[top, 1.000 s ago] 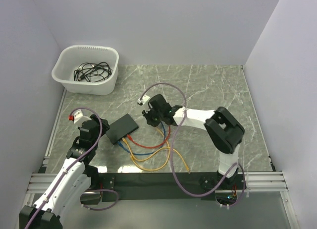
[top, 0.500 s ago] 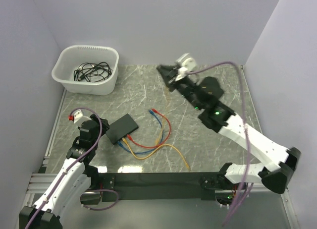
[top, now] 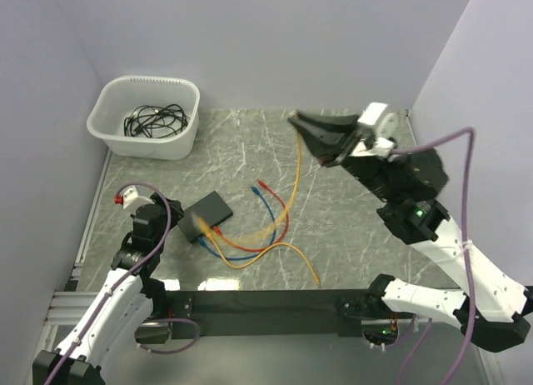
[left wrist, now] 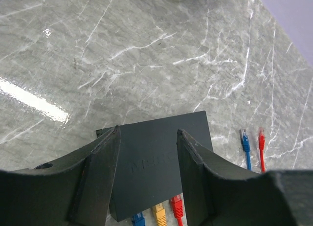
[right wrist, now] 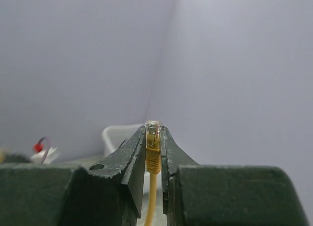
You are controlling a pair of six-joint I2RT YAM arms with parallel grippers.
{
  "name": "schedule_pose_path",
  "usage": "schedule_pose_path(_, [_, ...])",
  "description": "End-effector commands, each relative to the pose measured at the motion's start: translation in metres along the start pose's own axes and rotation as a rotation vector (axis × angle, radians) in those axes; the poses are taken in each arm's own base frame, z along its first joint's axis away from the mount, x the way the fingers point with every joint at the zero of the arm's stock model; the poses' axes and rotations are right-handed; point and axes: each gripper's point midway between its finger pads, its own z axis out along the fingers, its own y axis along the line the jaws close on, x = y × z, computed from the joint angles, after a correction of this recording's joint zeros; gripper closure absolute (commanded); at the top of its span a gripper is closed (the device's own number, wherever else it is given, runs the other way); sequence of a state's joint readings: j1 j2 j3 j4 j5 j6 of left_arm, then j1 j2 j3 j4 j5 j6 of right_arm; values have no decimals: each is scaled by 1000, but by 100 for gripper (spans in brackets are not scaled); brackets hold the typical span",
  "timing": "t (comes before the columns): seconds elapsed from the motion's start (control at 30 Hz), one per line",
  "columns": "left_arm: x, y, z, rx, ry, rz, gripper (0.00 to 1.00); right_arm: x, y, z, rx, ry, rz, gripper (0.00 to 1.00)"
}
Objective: Insert the plug into the switch port
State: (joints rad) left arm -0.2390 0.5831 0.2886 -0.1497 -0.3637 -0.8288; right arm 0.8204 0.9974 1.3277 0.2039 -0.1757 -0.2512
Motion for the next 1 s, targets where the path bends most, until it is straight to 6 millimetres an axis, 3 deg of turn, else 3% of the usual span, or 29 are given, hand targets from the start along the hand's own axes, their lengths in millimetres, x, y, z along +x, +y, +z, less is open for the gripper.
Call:
schedule_pose_path(0.0, [-7, -8, -2, 41, -35, -14, 44, 80, 43, -8, -148, 219, 143, 100])
schedule_pose_path(0.2, [-5, -7, -1, 43, -30, -12, 44, 154, 84, -33, -328, 448, 235, 100])
schedule_pose_path(0.27, [-5, -7, 0, 38, -28, -10, 44, 193, 101, -39, -414, 588, 295, 100])
schedule_pose_path(0.33, [-5, -7, 1, 33, -25, -8, 44, 219, 124, -51, -527, 686, 372, 100])
schedule_pose_path(0.37, [-5, -7, 1, 31, -23, -7, 44, 250, 136, -55, -564, 766, 413, 100])
schedule_pose_path(0.47, [-4, -7, 1, 33, -21, -5, 45, 296, 163, -68, -633, 856, 502, 100])
schedule_pose_path(0.57, [-5, -7, 0, 40, -28, -9, 44, 340, 184, -83, -625, 956, 544, 100])
schedule_pose_path(0.6, [-5, -8, -1, 45, -30, -11, 44, 348, 188, -81, -610, 981, 556, 100])
schedule_pose_path(0.63, [-6, -8, -1, 42, -35, -12, 44, 373, 191, -86, -568, 1051, 546, 100])
schedule_pose_path(0.67, [-6, -8, -1, 44, -31, -11, 44, 378, 198, -79, -563, 1068, 522, 100])
schedule_pose_path(0.7, [-5, -8, -1, 44, -29, -11, 44, 391, 197, -78, -509, 1108, 498, 100])
schedule_pose_path(0.73, [-5, -7, -1, 40, -31, -10, 44, 416, 197, -82, -444, 1169, 471, 100])
schedule_pose_path(0.77, [-5, -7, -1, 40, -31, -10, 44, 433, 181, -76, -308, 1204, 382, 100])
schedule_pose_path(0.83, [-5, -7, -1, 42, -27, -10, 44, 449, 185, -76, -229, 1240, 353, 86])
schedule_pose_path(0.87, [-5, -8, -1, 43, -30, -11, 44, 458, 185, -78, -208, 1254, 334, 66])
schedule_pose_path(0.9, [-5, -8, -1, 44, -29, -11, 44, 462, 183, -81, -142, 1262, 337, 56])
schedule_pose_path(0.97, [-6, -8, -1, 44, -31, -11, 44, 457, 185, -76, -105, 1221, 340, 41])
